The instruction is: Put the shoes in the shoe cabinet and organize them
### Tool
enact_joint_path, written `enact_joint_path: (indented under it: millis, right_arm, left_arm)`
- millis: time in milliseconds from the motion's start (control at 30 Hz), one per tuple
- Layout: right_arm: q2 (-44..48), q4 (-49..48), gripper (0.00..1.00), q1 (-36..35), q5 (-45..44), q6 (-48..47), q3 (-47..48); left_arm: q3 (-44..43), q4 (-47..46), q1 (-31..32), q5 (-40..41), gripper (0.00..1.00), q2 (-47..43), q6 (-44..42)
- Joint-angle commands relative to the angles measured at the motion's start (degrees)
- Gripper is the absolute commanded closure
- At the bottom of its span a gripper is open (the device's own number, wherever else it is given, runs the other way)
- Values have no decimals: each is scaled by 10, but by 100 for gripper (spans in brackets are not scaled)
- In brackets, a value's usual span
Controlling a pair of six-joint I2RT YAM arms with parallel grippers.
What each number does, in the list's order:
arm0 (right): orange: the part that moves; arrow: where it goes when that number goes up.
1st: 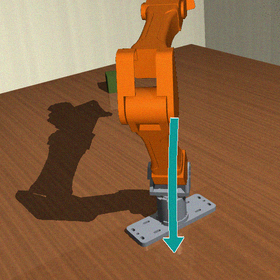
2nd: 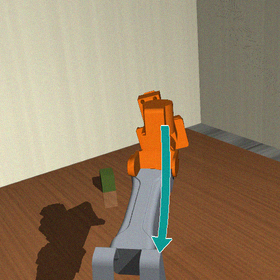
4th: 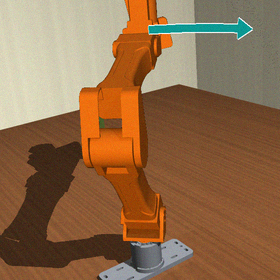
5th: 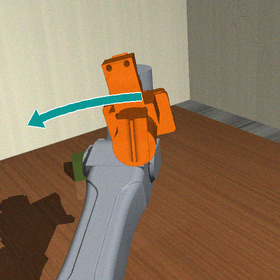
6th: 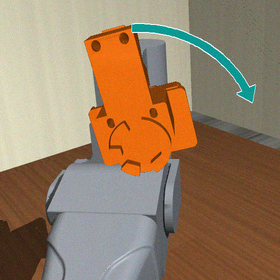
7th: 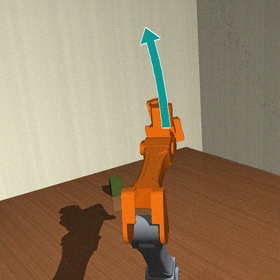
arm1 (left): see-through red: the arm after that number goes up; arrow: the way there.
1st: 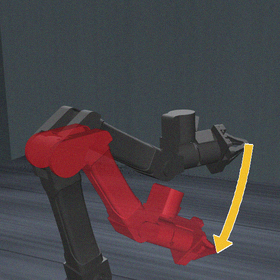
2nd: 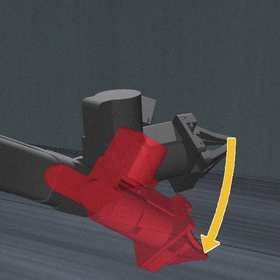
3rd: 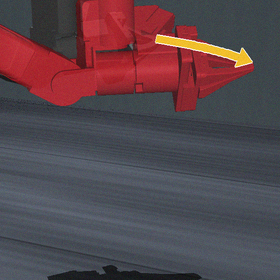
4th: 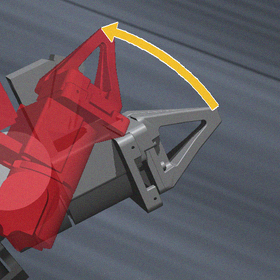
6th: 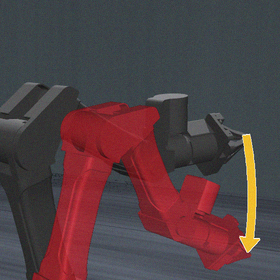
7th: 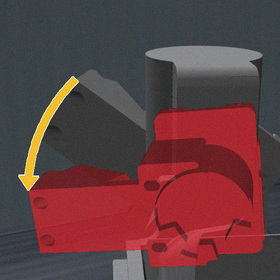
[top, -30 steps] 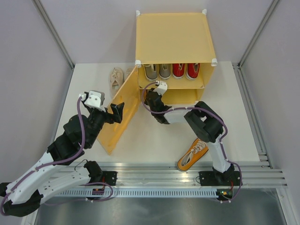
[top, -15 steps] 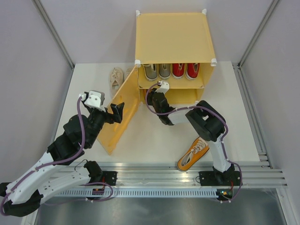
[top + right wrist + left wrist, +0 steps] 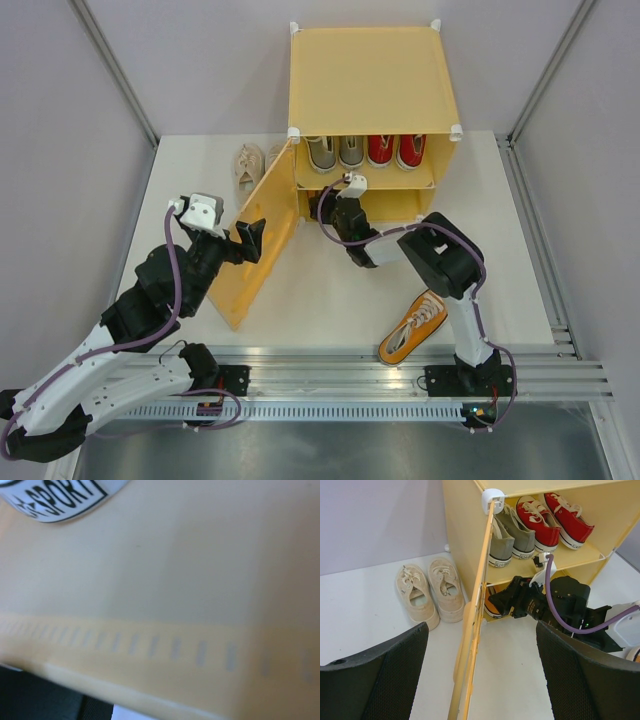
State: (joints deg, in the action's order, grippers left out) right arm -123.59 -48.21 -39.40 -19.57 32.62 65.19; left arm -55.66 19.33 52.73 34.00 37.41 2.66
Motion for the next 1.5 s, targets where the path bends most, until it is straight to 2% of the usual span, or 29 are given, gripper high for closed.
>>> enact_joint_path:
  millis: [0,267,700,900,1000,1100,1133,1233,1467]
  right_arm:
    - [19,-18,38,21,-6,20,-17]
    - [55,-47,30,14,4,-1,-61]
    - [63,-22,27,-23,-6,-70,-81]
    - [49,71,27,-24,-29,-63,-24]
    - [30,134,30,-24,-41,-58,22]
    - [17,148,36,-24,-42,-59,44]
    - [13,149,41,-24,-42,-61,49]
    - [11,151,46,-24,-41,-62,60]
    - [13,154,43,-24,-29,-45,54]
  left_arm:
    - [-11,17,-3,-6,10,5,22]
    - [-11,17,-3,-1,10,4,21]
    - [-11,17,-3,5,9,2,18]
    - [-11,17,-3,4,9,-1,18]
    - [-12,17,-3,2,9,1,17]
    - [-12,17,-3,-2,9,0,18]
    - [-12,17,-3,-2,9,-1,18]
    - [-13,18,-3,-5,9,-1,20]
    - [-14,19,-3,-12,9,-4,22]
